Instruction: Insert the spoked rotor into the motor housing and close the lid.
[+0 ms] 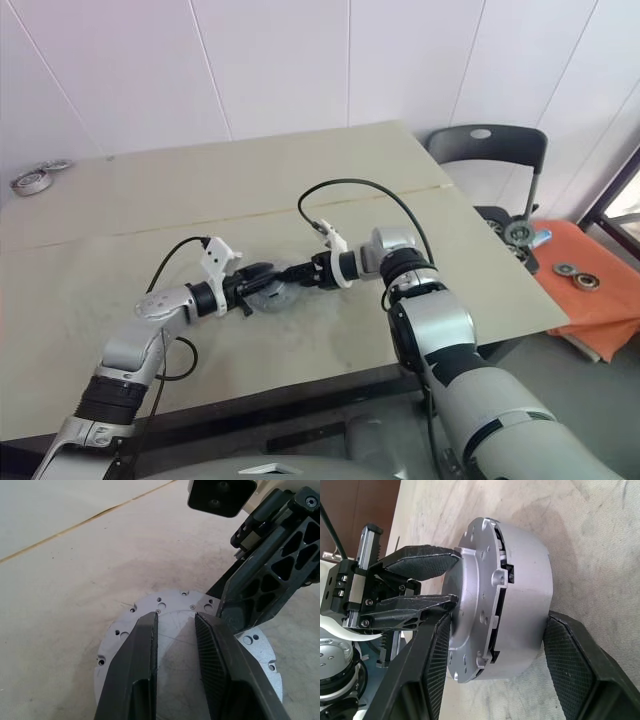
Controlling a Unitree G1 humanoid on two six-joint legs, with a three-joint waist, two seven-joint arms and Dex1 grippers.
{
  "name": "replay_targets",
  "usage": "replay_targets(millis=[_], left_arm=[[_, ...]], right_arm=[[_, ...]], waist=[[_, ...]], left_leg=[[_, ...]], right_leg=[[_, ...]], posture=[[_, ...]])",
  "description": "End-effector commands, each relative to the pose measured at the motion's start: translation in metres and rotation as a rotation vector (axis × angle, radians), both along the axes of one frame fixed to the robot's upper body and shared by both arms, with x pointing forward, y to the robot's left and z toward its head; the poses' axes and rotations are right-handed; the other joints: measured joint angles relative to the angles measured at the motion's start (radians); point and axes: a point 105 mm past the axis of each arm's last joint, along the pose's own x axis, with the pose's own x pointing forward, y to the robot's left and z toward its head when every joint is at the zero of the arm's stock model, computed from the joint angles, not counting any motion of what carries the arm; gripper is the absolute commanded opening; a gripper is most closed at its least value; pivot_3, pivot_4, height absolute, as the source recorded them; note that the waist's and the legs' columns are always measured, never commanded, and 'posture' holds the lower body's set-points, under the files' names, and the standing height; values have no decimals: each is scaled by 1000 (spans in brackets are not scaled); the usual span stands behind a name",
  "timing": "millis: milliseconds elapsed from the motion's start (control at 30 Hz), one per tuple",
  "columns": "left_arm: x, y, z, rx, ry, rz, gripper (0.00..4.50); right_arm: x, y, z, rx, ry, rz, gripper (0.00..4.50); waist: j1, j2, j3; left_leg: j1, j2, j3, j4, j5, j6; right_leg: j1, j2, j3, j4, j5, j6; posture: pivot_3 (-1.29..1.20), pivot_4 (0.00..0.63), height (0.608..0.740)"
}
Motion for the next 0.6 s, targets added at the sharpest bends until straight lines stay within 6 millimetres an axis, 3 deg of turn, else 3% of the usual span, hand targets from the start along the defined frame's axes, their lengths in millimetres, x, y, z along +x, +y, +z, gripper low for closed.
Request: replay_targets(millis=[33, 167, 367, 467, 600], left_arm=[[-13, 3, -26, 20, 131, -17, 1228], [-13, 13, 9, -25, 66, -63, 1228], [-14, 45, 84, -46, -70, -121, 1228], [-11, 65, 101, 13, -102, -94, 1228], [-11, 85, 107, 59, -103, -48, 1228]], right_arm=[[-4, 4, -12, -98, -12, 34, 2456], [-5, 3, -17, -117, -8, 19, 2456], [-7, 4, -21, -122, -3, 22, 2456], [-9, 7, -22, -113, 2, 29, 2456], [-10, 10, -22, -103, 5, 30, 2456]], waist=[[-1, 0, 0], [-3, -1, 0], [-1, -7, 3], [-3, -6, 3], [-2, -5, 3]], left_leg=[[0, 0, 0, 0, 0, 0], [0, 0, 0, -3, 0, 0], [-3, 1, 0, -12, 0, 1], [-2, 1, -1, -15, -1, 2], [-2, 1, 0, -18, -1, 3]], right_leg=[[0, 0, 0, 0, 0, 0], [-2, 0, 0, 1, 0, 0], [-12, 2, 1, 6, 7, -2], [-13, 2, 1, 6, 7, -2], [-12, 2, 1, 3, 7, -2]], posture=[[0, 0, 740], [0, 0, 740], [0, 0, 740], [0, 0, 740], [0, 0, 740]])
